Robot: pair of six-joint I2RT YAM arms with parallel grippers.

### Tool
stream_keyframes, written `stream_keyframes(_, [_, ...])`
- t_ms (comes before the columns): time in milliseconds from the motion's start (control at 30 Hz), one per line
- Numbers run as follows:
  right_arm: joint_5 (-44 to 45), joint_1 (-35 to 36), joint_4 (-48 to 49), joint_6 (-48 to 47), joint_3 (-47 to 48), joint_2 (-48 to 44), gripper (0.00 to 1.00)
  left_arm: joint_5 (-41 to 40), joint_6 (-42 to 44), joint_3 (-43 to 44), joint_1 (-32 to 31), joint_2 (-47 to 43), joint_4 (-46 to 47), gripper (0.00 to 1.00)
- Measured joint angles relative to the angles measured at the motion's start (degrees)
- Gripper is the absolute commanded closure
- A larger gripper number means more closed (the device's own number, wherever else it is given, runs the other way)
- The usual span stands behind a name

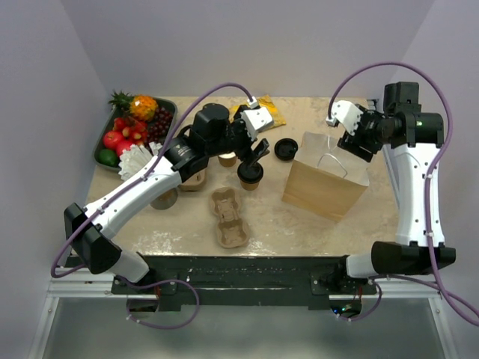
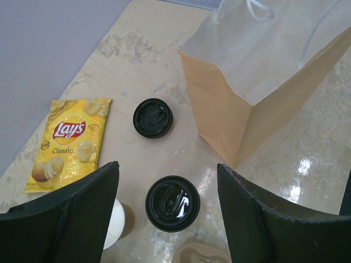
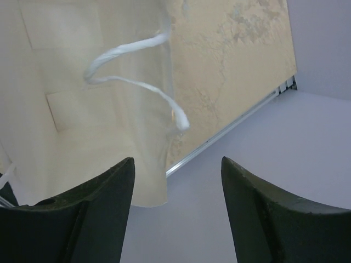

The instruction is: Pack the takeout coffee

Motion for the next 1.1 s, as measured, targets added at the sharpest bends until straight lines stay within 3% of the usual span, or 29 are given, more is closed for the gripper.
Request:
stream_keyframes(267, [-6.14, 0.0, 0.17, -10.78, -4.52, -2.91, 0.34, 0.17, 0.07, -1.16, 0.15, 0.0, -0.48, 0.23])
stream_keyframes(533, [-9.03, 3.91, 2.47, -17.84, -12.92, -5.27, 0.42, 0.15, 0.33, -1.16, 0.15, 0.39, -0.48, 0.23])
stream_keyframes(667, [-8.28, 7.56, 7.23, -18.67, -20.33, -9.22, 0.49, 0.13, 0.35, -1.16, 0.15, 0.98, -0.5, 0.23])
stream_keyframes(967, [-5.7, 8.68, 24.37, -17.53, -30.1, -19.1, 0.51, 0.15, 0.48, -1.14, 0.15, 1.75, -0.5, 0.24])
stream_keyframes(1100, [-4.24, 8.68, 30.16, -16.33, -32.98, -22.77, 0.64, 0.76, 0.35, -1.01, 0.15, 2.1, -0.48, 0.23])
